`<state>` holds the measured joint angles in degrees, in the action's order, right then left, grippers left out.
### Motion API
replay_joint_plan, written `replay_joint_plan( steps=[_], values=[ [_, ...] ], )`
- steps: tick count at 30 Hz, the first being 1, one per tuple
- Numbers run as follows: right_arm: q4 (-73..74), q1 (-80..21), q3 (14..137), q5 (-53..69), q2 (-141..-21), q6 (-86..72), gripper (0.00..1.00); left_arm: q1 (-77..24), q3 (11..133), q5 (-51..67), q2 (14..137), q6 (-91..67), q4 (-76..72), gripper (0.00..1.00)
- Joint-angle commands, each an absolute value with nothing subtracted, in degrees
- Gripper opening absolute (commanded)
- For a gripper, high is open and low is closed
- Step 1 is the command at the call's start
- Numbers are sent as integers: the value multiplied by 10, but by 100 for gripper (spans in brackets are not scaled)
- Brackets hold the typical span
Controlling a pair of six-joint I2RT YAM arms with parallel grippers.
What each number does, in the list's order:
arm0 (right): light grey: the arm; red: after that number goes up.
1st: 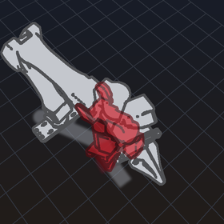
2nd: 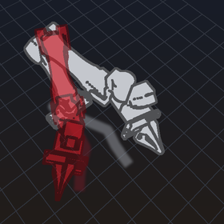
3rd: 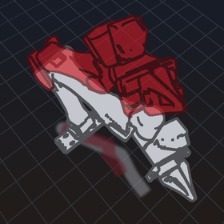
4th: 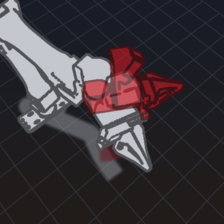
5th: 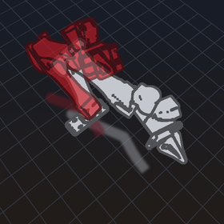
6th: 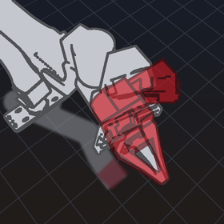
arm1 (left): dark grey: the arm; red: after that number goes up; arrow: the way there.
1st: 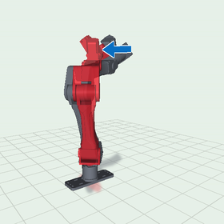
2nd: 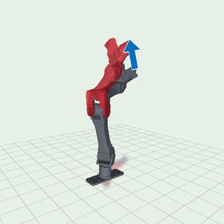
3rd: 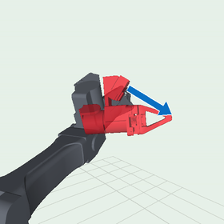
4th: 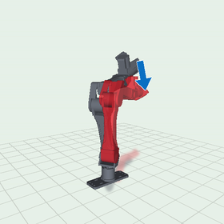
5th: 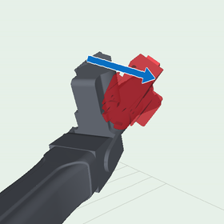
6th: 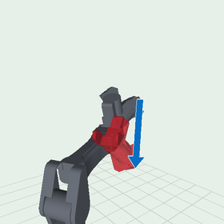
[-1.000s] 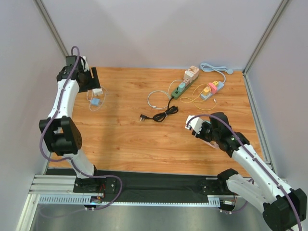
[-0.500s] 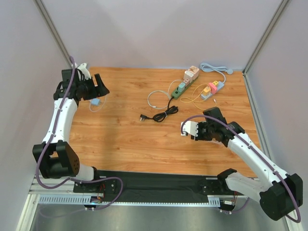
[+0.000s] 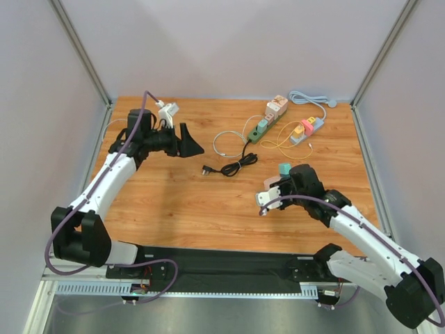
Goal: Pull the plug off the socket
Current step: Remove the plug from the socket.
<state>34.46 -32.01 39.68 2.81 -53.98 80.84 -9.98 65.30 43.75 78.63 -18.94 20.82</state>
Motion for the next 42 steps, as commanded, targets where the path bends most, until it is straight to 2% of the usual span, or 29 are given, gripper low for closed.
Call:
replay_joint_plan(
  steps=[1,8,14,18,21,26,32,38,42],
  values=[
    [175,-350,344,1,-491,879,0,-145,621,485,766,-234,119,89],
    [-75,-382,195,45,-438,939,0,-231,581,464,770,-262,33,89],
    [-263,-406,105,92,-465,961,0,-277,581,439,791,-270,4,89],
    [-392,-420,67,111,-502,958,0,-318,613,409,817,-238,29,89],
    [-431,-432,56,115,-521,957,0,-352,643,380,847,-219,74,90],
    [-437,-438,28,173,-495,962,0,-400,677,339,878,-161,119,89],
    [-342,-437,24,242,-423,960,0,-407,655,373,857,67,119,90],
    [-330,-438,10,279,-409,969,0,-408,644,464,857,171,90,91],
    [-318,-438,12,290,-406,972,0,-407,650,576,870,226,99,89]
  ],
)
